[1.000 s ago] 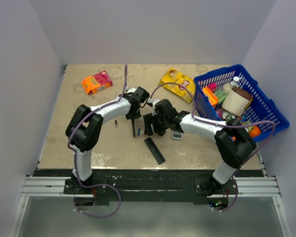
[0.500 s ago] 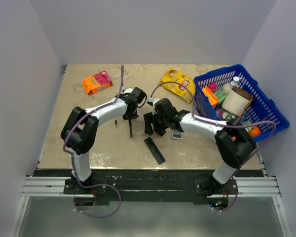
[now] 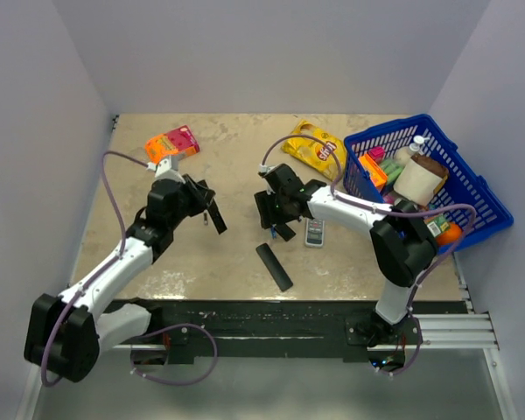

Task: Load the batteries into the remote control
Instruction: Pick up the battery from the center of the board.

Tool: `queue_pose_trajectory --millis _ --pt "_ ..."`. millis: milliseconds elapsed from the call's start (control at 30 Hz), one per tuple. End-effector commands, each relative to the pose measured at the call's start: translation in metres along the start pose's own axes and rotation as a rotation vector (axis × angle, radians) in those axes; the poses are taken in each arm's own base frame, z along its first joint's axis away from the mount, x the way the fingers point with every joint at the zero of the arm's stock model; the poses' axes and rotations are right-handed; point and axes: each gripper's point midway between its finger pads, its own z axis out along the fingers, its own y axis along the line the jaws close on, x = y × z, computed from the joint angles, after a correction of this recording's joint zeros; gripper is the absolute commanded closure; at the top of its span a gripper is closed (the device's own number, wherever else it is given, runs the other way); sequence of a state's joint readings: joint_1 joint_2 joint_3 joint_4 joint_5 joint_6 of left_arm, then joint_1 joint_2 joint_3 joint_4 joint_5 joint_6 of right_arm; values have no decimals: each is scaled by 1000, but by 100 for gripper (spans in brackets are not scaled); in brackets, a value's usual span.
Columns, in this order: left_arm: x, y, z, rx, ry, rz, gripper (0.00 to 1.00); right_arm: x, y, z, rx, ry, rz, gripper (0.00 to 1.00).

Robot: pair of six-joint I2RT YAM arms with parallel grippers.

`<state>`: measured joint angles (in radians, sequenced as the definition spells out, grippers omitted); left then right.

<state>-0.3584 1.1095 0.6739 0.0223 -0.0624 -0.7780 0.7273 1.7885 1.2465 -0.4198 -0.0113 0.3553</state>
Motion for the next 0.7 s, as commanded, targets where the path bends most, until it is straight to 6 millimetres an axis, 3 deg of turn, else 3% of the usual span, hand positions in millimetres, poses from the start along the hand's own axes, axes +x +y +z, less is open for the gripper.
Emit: queue_pose_trajectory --millis 0,33,100,133,267,400,433,500,667 --pt "-29 -55 -31 354 -160 -26 100 -5 -11 -6 80 29 -8 42" --pt "-21 -52 -34 380 -143 -36 100 -3 -11 -2 78 43 -11 46" --pt "-27 -61 -45 454 -179 -45 100 -5 -9 0 75 54 -16 50" --pt "-20 -61 -48 482 -157 -48 100 -3 -9 3 78 65 -20 57" --pt "-13 -66 -56 545 -146 -34 100 -4 -7 10 75 87 -17 67" --pt "-15 -72 -72 652 -228 12 100 -5 -6 17 84 112 -14 67" --pt "-7 -65 -73 653 -231 7 100 -4 -7 19 85 121 -13 67" --pt "-11 -67 -82 684 -277 -7 100 -2 -9 23 100 133 -9 67" --pt "-4 -63 -82 684 -260 14 100 -1 -11 31 115 149 -2 67"
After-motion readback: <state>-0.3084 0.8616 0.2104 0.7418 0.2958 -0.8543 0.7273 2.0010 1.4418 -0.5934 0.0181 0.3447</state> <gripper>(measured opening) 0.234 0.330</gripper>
